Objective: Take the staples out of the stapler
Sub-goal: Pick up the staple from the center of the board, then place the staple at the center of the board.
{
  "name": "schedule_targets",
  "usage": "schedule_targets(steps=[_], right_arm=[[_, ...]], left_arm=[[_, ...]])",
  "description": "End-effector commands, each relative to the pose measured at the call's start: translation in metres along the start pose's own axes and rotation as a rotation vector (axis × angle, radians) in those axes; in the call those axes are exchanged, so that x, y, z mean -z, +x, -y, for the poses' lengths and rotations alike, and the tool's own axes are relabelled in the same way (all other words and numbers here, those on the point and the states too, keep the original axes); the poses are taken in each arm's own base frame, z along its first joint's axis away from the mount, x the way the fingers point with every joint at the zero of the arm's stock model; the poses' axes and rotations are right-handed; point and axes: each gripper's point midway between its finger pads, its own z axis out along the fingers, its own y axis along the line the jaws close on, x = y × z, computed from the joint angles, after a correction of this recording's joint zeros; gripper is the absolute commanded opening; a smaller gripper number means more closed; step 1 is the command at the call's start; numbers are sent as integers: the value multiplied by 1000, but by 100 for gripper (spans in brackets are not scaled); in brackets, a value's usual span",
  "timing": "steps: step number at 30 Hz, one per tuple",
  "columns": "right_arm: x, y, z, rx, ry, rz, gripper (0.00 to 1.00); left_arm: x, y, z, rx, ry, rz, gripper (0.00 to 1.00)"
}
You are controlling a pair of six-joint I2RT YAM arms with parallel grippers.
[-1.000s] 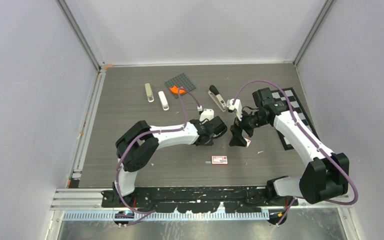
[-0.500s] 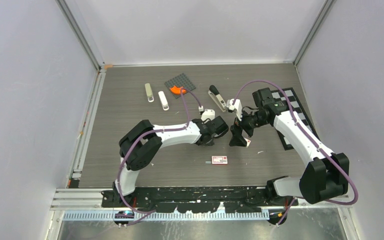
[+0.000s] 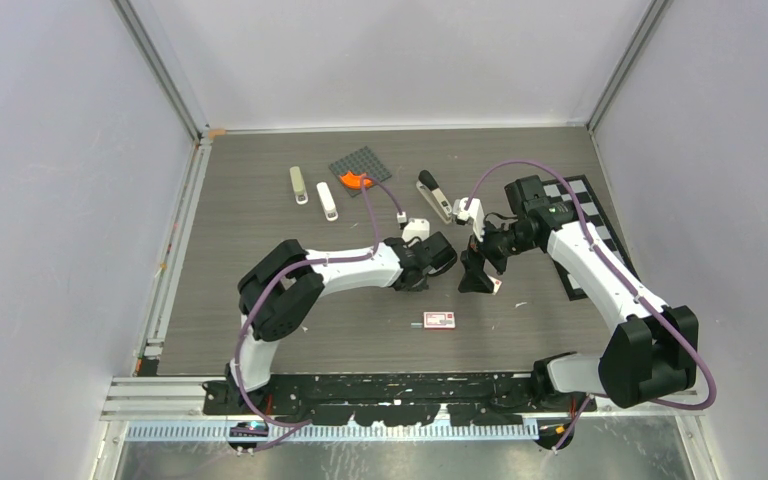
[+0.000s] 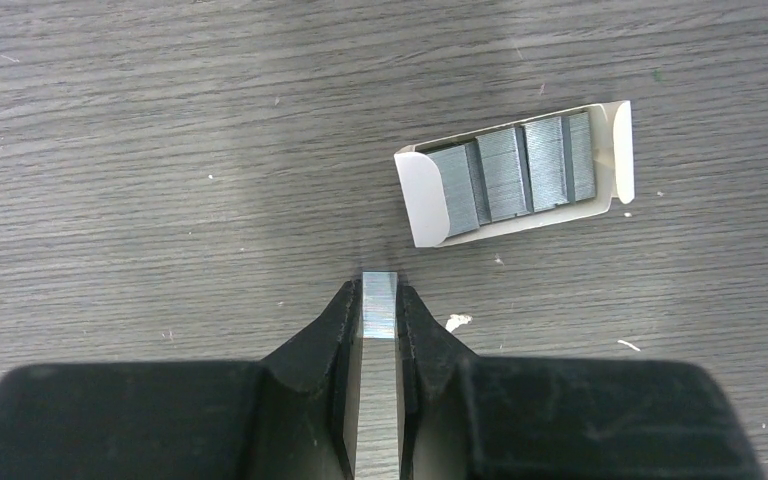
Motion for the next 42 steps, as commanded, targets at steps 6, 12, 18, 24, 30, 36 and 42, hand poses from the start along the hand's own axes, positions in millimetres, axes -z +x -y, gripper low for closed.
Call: schedule_targets(steps=[6, 12, 18, 24, 30, 36, 42], right_arm=[[-2, -20, -14, -8, -93, 86, 100], [-15, -24, -25, -35, -169, 106, 100], [-22, -47, -42, -164, -290, 228, 100], [-26, -71, -42, -285, -333, 359, 100], [-19, -95, -40, -377, -342, 465, 100], [-15, -112, -44, -405, -368, 515, 100], [-19, -117, -59, -386, -432, 498, 91]], left_arm=[[23, -14, 4, 45, 108, 74, 8], [62, -34, 12, 96, 332, 210, 7], [103, -51, 19, 187, 628, 338, 6], [146, -72, 3, 287, 821, 480, 6], [177, -85, -15, 386, 933, 574, 6], [200, -94, -18, 448, 1029, 630, 6], [208, -98, -12, 477, 1100, 643, 6]])
